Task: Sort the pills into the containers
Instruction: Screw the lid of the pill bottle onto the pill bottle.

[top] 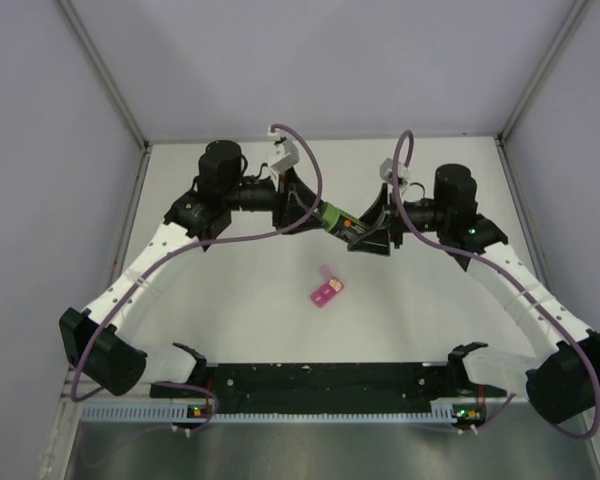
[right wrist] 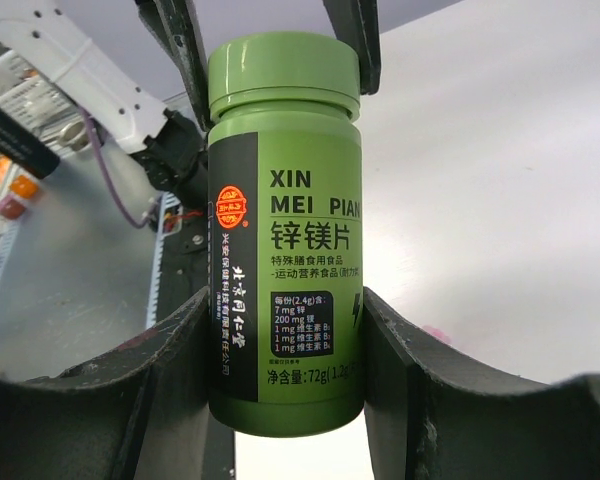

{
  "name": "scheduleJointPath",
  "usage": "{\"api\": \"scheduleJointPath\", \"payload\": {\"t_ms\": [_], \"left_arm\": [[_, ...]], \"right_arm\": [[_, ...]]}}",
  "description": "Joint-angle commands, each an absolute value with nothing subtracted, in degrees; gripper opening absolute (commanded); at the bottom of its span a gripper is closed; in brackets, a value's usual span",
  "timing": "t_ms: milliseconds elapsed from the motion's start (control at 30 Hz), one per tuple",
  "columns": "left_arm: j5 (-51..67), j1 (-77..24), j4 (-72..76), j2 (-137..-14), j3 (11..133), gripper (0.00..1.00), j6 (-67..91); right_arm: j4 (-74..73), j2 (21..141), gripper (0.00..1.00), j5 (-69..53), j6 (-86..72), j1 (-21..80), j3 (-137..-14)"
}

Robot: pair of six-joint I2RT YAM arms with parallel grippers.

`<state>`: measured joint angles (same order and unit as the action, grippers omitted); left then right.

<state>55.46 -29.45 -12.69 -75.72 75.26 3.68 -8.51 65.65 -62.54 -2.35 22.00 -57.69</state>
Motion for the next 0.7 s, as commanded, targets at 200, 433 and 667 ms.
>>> {"api": "scheduleJointPath", "payload": {"t_ms": [200, 433, 667], "left_arm": [[65.9, -34.5, -12.3, -75.2, 74.4, 0.12, -7.7], [65.7, -36.3, -21.9, -76.3, 79.1, 0.32, -16.5], [63.6, -39.2, -27.6, -79.7, 85.2, 0.31, -21.4]], "right_arm": [[9.7, 67.8, 0.0, -74.2, -14.1, 22.1, -57.7], [16.3, 69.0, 0.0, -77.7, -20.0, 22.1, -56.8], [16.9, 68.9, 0.0, -78.5, -20.7, 22.2, -56.9]]}}
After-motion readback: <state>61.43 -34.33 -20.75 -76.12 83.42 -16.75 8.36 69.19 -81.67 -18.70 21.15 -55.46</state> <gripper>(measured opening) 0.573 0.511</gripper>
